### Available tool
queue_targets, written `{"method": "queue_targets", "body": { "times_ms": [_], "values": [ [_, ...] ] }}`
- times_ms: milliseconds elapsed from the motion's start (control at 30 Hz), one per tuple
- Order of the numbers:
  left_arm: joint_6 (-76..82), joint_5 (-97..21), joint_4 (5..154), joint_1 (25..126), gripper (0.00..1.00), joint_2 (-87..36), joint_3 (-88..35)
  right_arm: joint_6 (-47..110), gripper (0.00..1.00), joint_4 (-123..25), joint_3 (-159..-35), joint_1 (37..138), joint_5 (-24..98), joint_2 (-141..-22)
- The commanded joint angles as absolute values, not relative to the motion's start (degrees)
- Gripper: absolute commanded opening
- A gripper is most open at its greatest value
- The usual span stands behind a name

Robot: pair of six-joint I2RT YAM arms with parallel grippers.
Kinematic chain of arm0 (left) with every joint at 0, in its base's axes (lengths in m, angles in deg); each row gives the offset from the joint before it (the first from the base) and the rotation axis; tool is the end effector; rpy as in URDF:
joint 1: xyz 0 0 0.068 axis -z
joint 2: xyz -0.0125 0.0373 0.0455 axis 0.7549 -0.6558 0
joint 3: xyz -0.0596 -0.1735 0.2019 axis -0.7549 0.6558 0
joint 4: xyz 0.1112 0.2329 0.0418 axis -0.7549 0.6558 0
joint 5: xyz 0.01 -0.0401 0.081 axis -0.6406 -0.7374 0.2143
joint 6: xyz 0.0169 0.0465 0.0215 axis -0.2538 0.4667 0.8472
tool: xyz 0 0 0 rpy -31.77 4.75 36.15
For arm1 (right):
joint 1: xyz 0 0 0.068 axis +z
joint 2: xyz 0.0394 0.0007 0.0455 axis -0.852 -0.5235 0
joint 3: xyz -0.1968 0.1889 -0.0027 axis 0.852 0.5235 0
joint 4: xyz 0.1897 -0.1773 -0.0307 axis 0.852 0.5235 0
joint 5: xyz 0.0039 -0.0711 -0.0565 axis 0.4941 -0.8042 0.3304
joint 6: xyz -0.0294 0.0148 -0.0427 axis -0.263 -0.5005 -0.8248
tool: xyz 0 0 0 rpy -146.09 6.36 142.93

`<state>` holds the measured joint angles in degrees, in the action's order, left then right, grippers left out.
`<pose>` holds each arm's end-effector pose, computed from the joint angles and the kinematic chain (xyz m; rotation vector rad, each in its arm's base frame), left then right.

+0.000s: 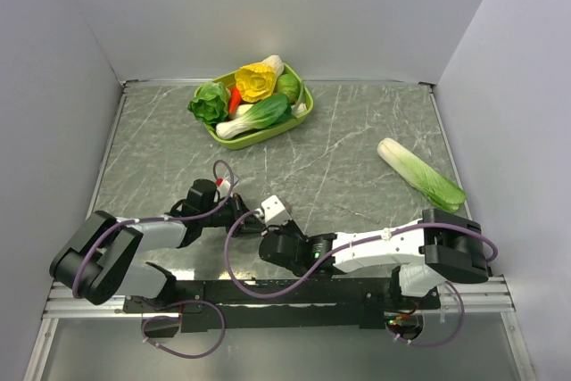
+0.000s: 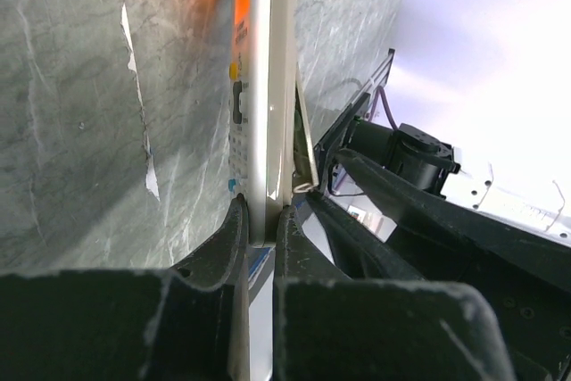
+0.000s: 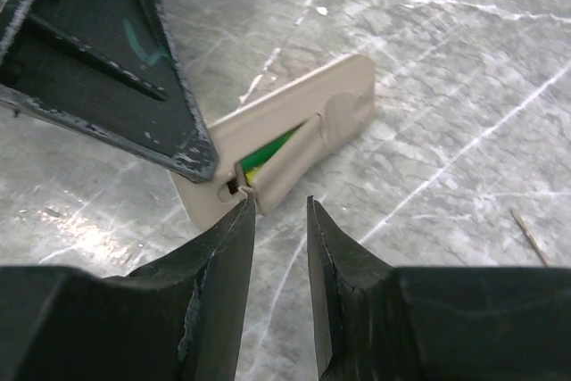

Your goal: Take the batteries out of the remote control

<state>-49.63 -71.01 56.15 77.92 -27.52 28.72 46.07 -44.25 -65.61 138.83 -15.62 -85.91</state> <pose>0.1798 -0.1260 0.1301 -0.2948 2.5246 -1.5920 0.0731 0.2824 0.1886 -0.7289 1.9872 0.1029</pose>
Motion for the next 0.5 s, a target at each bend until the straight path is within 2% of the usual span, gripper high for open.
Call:
{"method": "queue_targets", "body": {
  "times_ms": [0, 333, 467],
  "values": [
    [-49.3, -73.3, 59.1, 78.2, 0.01, -27.2, 27.6, 49.8, 0.36, -36.3, -65.4, 138.1, -21.4, -83.3],
    [-47.1, -69.9, 63.7, 78.2, 0.01, -25.4, 25.8, 64.7, 0.37, -22.9, -65.5, 138.1, -23.4, -79.9],
    [-45.6, -67.9, 66.5, 78.2, 0.01, -25.5, 24.7, 65.4, 0.40, -23.8, -63.7, 138.1, -22.1, -77.6]
  ]
}}
